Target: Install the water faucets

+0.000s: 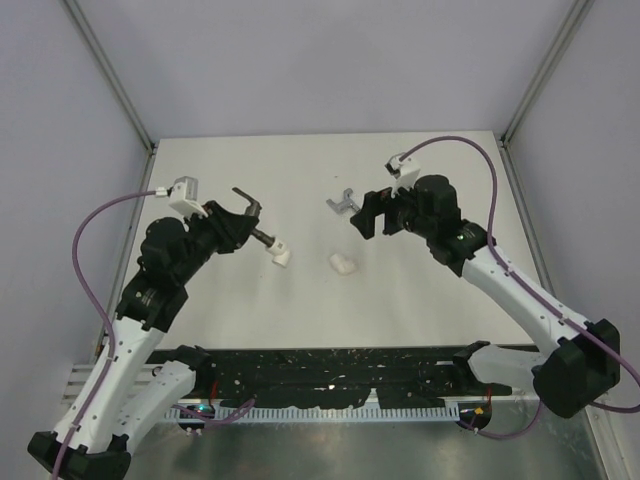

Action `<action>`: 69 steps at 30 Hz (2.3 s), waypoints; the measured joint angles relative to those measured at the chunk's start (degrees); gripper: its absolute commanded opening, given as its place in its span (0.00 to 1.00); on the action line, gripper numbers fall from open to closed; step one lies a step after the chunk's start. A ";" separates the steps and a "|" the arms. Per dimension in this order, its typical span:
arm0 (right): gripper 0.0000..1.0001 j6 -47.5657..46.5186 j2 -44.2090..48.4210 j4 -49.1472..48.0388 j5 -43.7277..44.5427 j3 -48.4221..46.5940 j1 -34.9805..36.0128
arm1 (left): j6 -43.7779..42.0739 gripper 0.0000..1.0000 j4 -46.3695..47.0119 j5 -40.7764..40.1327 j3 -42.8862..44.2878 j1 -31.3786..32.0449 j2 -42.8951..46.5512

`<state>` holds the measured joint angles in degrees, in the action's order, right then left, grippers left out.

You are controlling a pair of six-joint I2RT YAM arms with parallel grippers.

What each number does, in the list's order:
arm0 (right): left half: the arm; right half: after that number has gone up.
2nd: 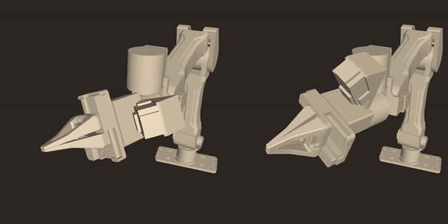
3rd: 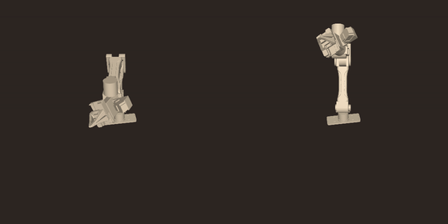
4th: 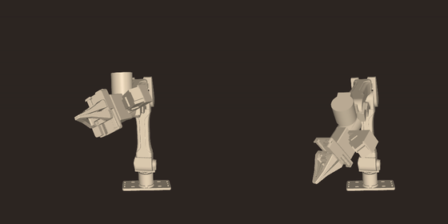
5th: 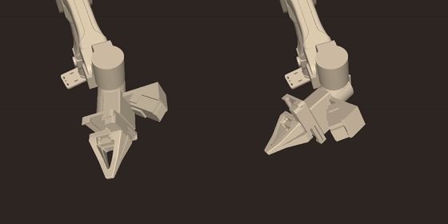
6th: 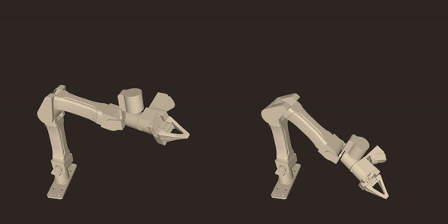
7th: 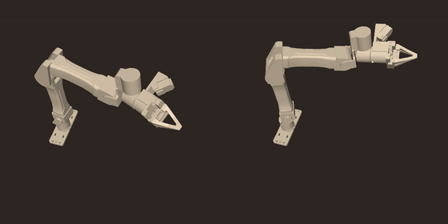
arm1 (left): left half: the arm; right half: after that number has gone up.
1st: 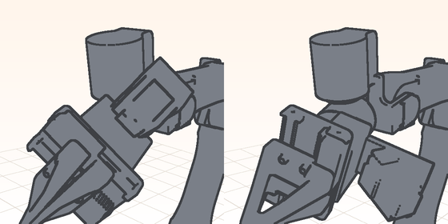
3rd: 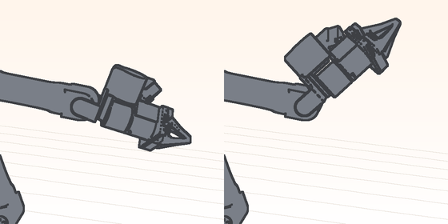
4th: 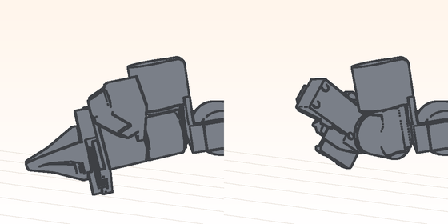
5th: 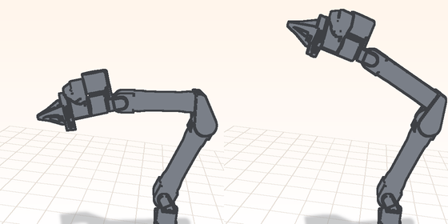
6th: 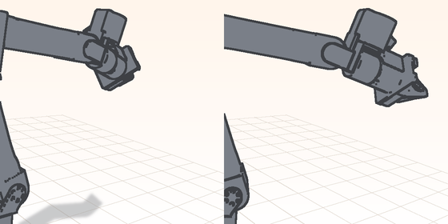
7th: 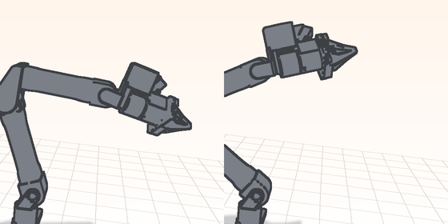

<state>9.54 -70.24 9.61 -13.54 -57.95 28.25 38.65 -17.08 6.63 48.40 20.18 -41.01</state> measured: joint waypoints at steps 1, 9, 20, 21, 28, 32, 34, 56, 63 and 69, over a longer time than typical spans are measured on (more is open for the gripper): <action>0.95 -0.44 1.27 0.48 1.20 0.83 -0.02 | 0.20 0.00 0.07 0.22 0.26 0.00 -0.13; 0.95 -1.75 11.21 2.45 3.89 5.01 0.04 | 3.87 0.00 0.96 2.32 2.16 0.00 -1.95; 0.95 -20.37 9.88 -12.66 13.35 7.28 23.85 | 13.66 0.00 2.34 6.49 6.43 1.09 -9.38; 0.95 -22.16 9.88 -13.90 14.10 7.28 25.27 | 14.12 0.00 2.34 6.71 6.64 1.11 -9.53; 0.95 -35.23 9.86 -17.51 19.34 7.34 35.85 | 16.70 0.00 2.54 7.30 7.76 1.18 -9.92; 0.96 -41.55 8.74 -18.67 23.69 7.34 40.57 | 17.88 0.00 2.62 8.09 8.31 1.18 -10.25; 1.00 -44.68 7.13 -19.63 26.49 7.34 42.16 | 18.25 0.00 2.62 8.61 8.59 1.20 -10.43; 0.05 -50.99 -0.17 -28.74 33.09 6.58 41.20 | 13.70 0.00 5.20 11.76 7.67 1.44 -7.58; 0.05 -28.41 4.48 -19.69 2.99 2.38 26.97 | 0.61 0.00 19.85 20.13 3.69 1.44 -3.74; 0.05 -10.54 0.63 -17.27 -19.28 -3.65 16.44 | -9.44 0.00 27.02 30.84 2.05 1.38 -1.51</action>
<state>-0.99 -69.60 -7.66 -32.82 -61.60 44.69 29.21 9.93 37.47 50.46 21.56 -42.52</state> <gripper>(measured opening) 0.537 0.298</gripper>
